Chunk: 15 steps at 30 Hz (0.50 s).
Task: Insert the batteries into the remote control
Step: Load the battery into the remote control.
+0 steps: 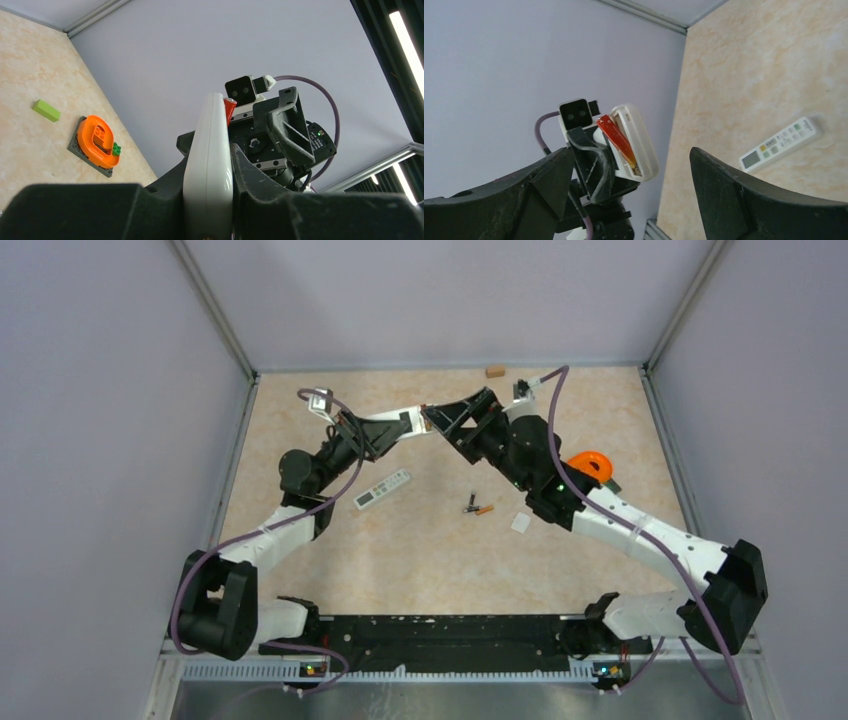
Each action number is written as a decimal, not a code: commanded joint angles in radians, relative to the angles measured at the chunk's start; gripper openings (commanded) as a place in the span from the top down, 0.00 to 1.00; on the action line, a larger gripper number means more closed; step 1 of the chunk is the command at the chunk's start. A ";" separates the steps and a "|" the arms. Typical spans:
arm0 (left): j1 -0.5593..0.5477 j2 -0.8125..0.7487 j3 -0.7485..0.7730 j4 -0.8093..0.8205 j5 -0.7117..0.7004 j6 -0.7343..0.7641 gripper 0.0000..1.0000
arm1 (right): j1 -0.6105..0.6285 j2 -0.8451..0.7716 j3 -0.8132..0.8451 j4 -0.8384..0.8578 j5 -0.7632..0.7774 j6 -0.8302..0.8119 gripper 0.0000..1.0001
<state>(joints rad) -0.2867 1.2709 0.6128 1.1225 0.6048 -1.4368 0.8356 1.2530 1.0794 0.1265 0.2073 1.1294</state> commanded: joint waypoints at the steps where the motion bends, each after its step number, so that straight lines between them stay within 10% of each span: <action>1: 0.001 0.001 -0.009 0.102 -0.003 0.009 1.00 | -0.004 -0.001 0.010 0.197 -0.056 0.136 0.13; 15: 0.000 -0.009 -0.030 0.134 0.032 0.029 1.00 | -0.007 0.096 0.022 0.296 -0.114 0.288 0.13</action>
<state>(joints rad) -0.2852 1.2728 0.5972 1.1744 0.6147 -1.4361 0.8333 1.3575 1.0748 0.3210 0.1078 1.3781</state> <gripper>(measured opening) 0.257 0.873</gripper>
